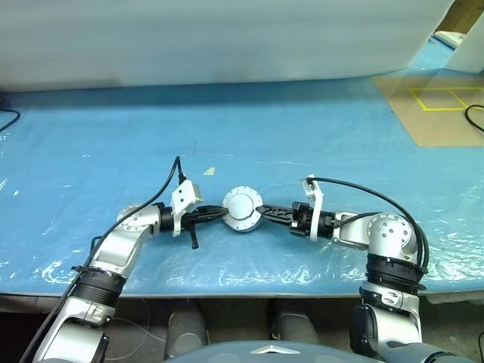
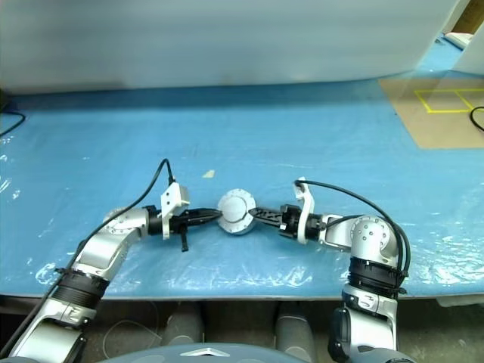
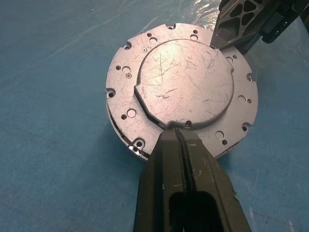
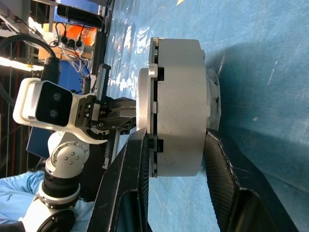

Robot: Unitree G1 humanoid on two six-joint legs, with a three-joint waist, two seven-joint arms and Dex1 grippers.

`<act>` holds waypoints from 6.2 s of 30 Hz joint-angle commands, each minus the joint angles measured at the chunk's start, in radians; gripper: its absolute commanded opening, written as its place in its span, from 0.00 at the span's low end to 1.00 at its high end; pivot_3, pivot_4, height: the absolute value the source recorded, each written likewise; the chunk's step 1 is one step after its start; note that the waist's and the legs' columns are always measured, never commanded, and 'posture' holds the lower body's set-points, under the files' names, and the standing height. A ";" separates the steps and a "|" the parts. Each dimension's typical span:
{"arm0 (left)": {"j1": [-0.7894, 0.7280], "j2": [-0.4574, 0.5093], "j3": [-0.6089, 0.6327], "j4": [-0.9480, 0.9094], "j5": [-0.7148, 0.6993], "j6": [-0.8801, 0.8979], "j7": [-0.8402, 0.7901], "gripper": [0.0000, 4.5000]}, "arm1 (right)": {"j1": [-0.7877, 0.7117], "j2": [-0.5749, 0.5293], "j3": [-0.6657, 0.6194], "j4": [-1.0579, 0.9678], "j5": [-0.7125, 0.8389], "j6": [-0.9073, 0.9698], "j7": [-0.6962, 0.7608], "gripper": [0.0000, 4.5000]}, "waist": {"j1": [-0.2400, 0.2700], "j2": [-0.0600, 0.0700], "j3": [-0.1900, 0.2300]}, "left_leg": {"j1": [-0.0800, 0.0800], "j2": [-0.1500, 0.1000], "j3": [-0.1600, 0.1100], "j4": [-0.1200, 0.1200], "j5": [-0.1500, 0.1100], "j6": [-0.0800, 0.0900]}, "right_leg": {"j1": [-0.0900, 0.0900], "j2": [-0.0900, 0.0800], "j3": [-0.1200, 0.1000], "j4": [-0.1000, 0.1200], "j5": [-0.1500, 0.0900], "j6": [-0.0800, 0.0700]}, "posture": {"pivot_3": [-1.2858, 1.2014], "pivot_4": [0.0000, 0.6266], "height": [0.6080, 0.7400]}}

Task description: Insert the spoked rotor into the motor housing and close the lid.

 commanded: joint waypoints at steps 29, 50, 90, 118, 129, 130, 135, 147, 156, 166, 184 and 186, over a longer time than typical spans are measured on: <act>-0.004 -0.078 0.054 -0.030 -0.063 0.077 0.041 0.00 | 0.042 -0.059 0.167 -0.033 0.008 -0.143 0.030 0.49 | 0.001 0.002 0.003 | -0.001 0.000 0.000 0.000 0.000 0.000 | -0.002 0.000 -0.001 0.002 0.000 0.000 | 0.52 0.24 1.00; -0.008 -0.060 0.032 -0.024 -0.051 0.052 0.018 0.00 | -0.020 -0.444 0.513 0.063 -0.319 -0.769 0.194 0.79 | 0.001 0.001 0.004 | -0.002 0.000 0.000 0.006 0.000 0.000 | 0.003 0.000 0.001 0.003 0.000 0.000 | 0.52 0.24 1.00; 0.025 -0.035 0.090 -0.051 -0.086 0.017 0.010 0.00 | -0.161 -0.250 0.407 0.264 -0.596 -1.239 0.021 0.79 | -0.012 -0.001 0.005 | -0.009 0.001 -0.001 0.009 0.000 0.000 | -0.005 0.002 0.001 0.005 0.001 0.000 | 0.52 0.24 1.00; 0.193 -0.004 0.173 -0.099 -0.107 -0.101 0.078 0.00 | -0.072 -0.241 0.683 -0.010 -0.513 -1.033 0.303 0.79 | -0.027 -0.002 0.005 | -0.005 0.002 -0.001 0.008 0.000 0.001 | -0.004 0.002 0.000 0.005 0.001 -0.001 | 0.52 0.24 1.00; 0.174 -0.001 0.173 -0.085 -0.101 -0.105 0.087 0.00 | -0.094 -0.193 0.727 0.029 -0.607 -1.088 0.266 0.14 | -0.028 -0.003 0.005 | -0.003 0.002 -0.001 0.008 0.000 0.001 | -0.003 0.002 0.000 0.005 0.001 -0.001 | 0.52 0.24 1.00; 0.173 -0.001 0.173 -0.083 -0.100 -0.105 0.087 0.00 | -0.097 -0.191 0.728 0.032 -0.613 -1.091 0.264 0.06 | -0.028 -0.003 0.005 | -0.003 0.002 -0.001 0.008 0.000 0.001 | -0.003 0.002 0.000 0.005 0.001 -0.001 | 0.52 0.24 1.00; 0.169 0.000 0.172 -0.078 -0.097 -0.108 0.090 0.00 | -0.112 -0.165 0.696 0.035 -0.591 -1.084 0.258 0.01 | -0.028 -0.003 0.005 | -0.003 0.002 -0.001 0.008 0.000 0.001 | -0.003 0.002 0.000 0.005 0.001 -0.001 | 0.52 0.24 1.00; 0.162 -0.005 0.164 -0.069 -0.087 -0.112 0.094 0.00 | -0.093 -0.180 0.697 0.006 -0.578 -1.109 0.309 0.57 | -0.026 -0.003 0.005 | -0.004 0.002 -0.001 0.009 0.000 0.001 | -0.003 0.002 0.000 0.006 0.001 -0.001 | 0.52 0.24 1.00; 0.158 -0.006 0.163 -0.062 -0.080 -0.115 0.094 0.00 | -0.069 -0.197 0.725 -0.010 -0.583 -1.099 0.341 0.86 | -0.026 -0.003 0.005 | -0.004 0.002 -0.001 0.009 0.000 0.001 | -0.003 0.002 0.000 0.006 0.001 -0.001 | 0.52 0.24 1.00; 0.162 -0.001 0.163 -0.062 -0.076 -0.114 0.096 0.00 | -0.048 -0.216 0.772 -0.038 -0.595 -1.092 0.374 0.86 | -0.027 -0.003 0.005 | -0.003 0.002 -0.001 0.008 0.000 0.001 | -0.003 0.002 0.000 0.006 0.001 -0.001 | 0.52 0.24 1.00; 0.159 0.000 0.160 -0.056 -0.066 -0.119 0.098 0.00 | -0.064 -0.200 0.807 0.003 -0.672 -1.076 0.310 0.66 | -0.028 -0.004 0.005 | -0.001 0.002 -0.001 0.009 0.000 0.001 | 0.000 0.002 0.001 0.007 0.001 -0.001 | 0.52 0.24 1.00; 0.159 0.000 0.160 -0.055 -0.066 -0.121 0.099 0.00 | -0.064 -0.199 0.808 0.003 -0.673 -1.073 0.302 0.66 | -0.029 -0.004 0.005 | -0.001 0.002 -0.001 0.009 0.000 0.001 | 0.001 0.002 0.001 0.007 0.001 -0.001 | 0.52 0.24 1.00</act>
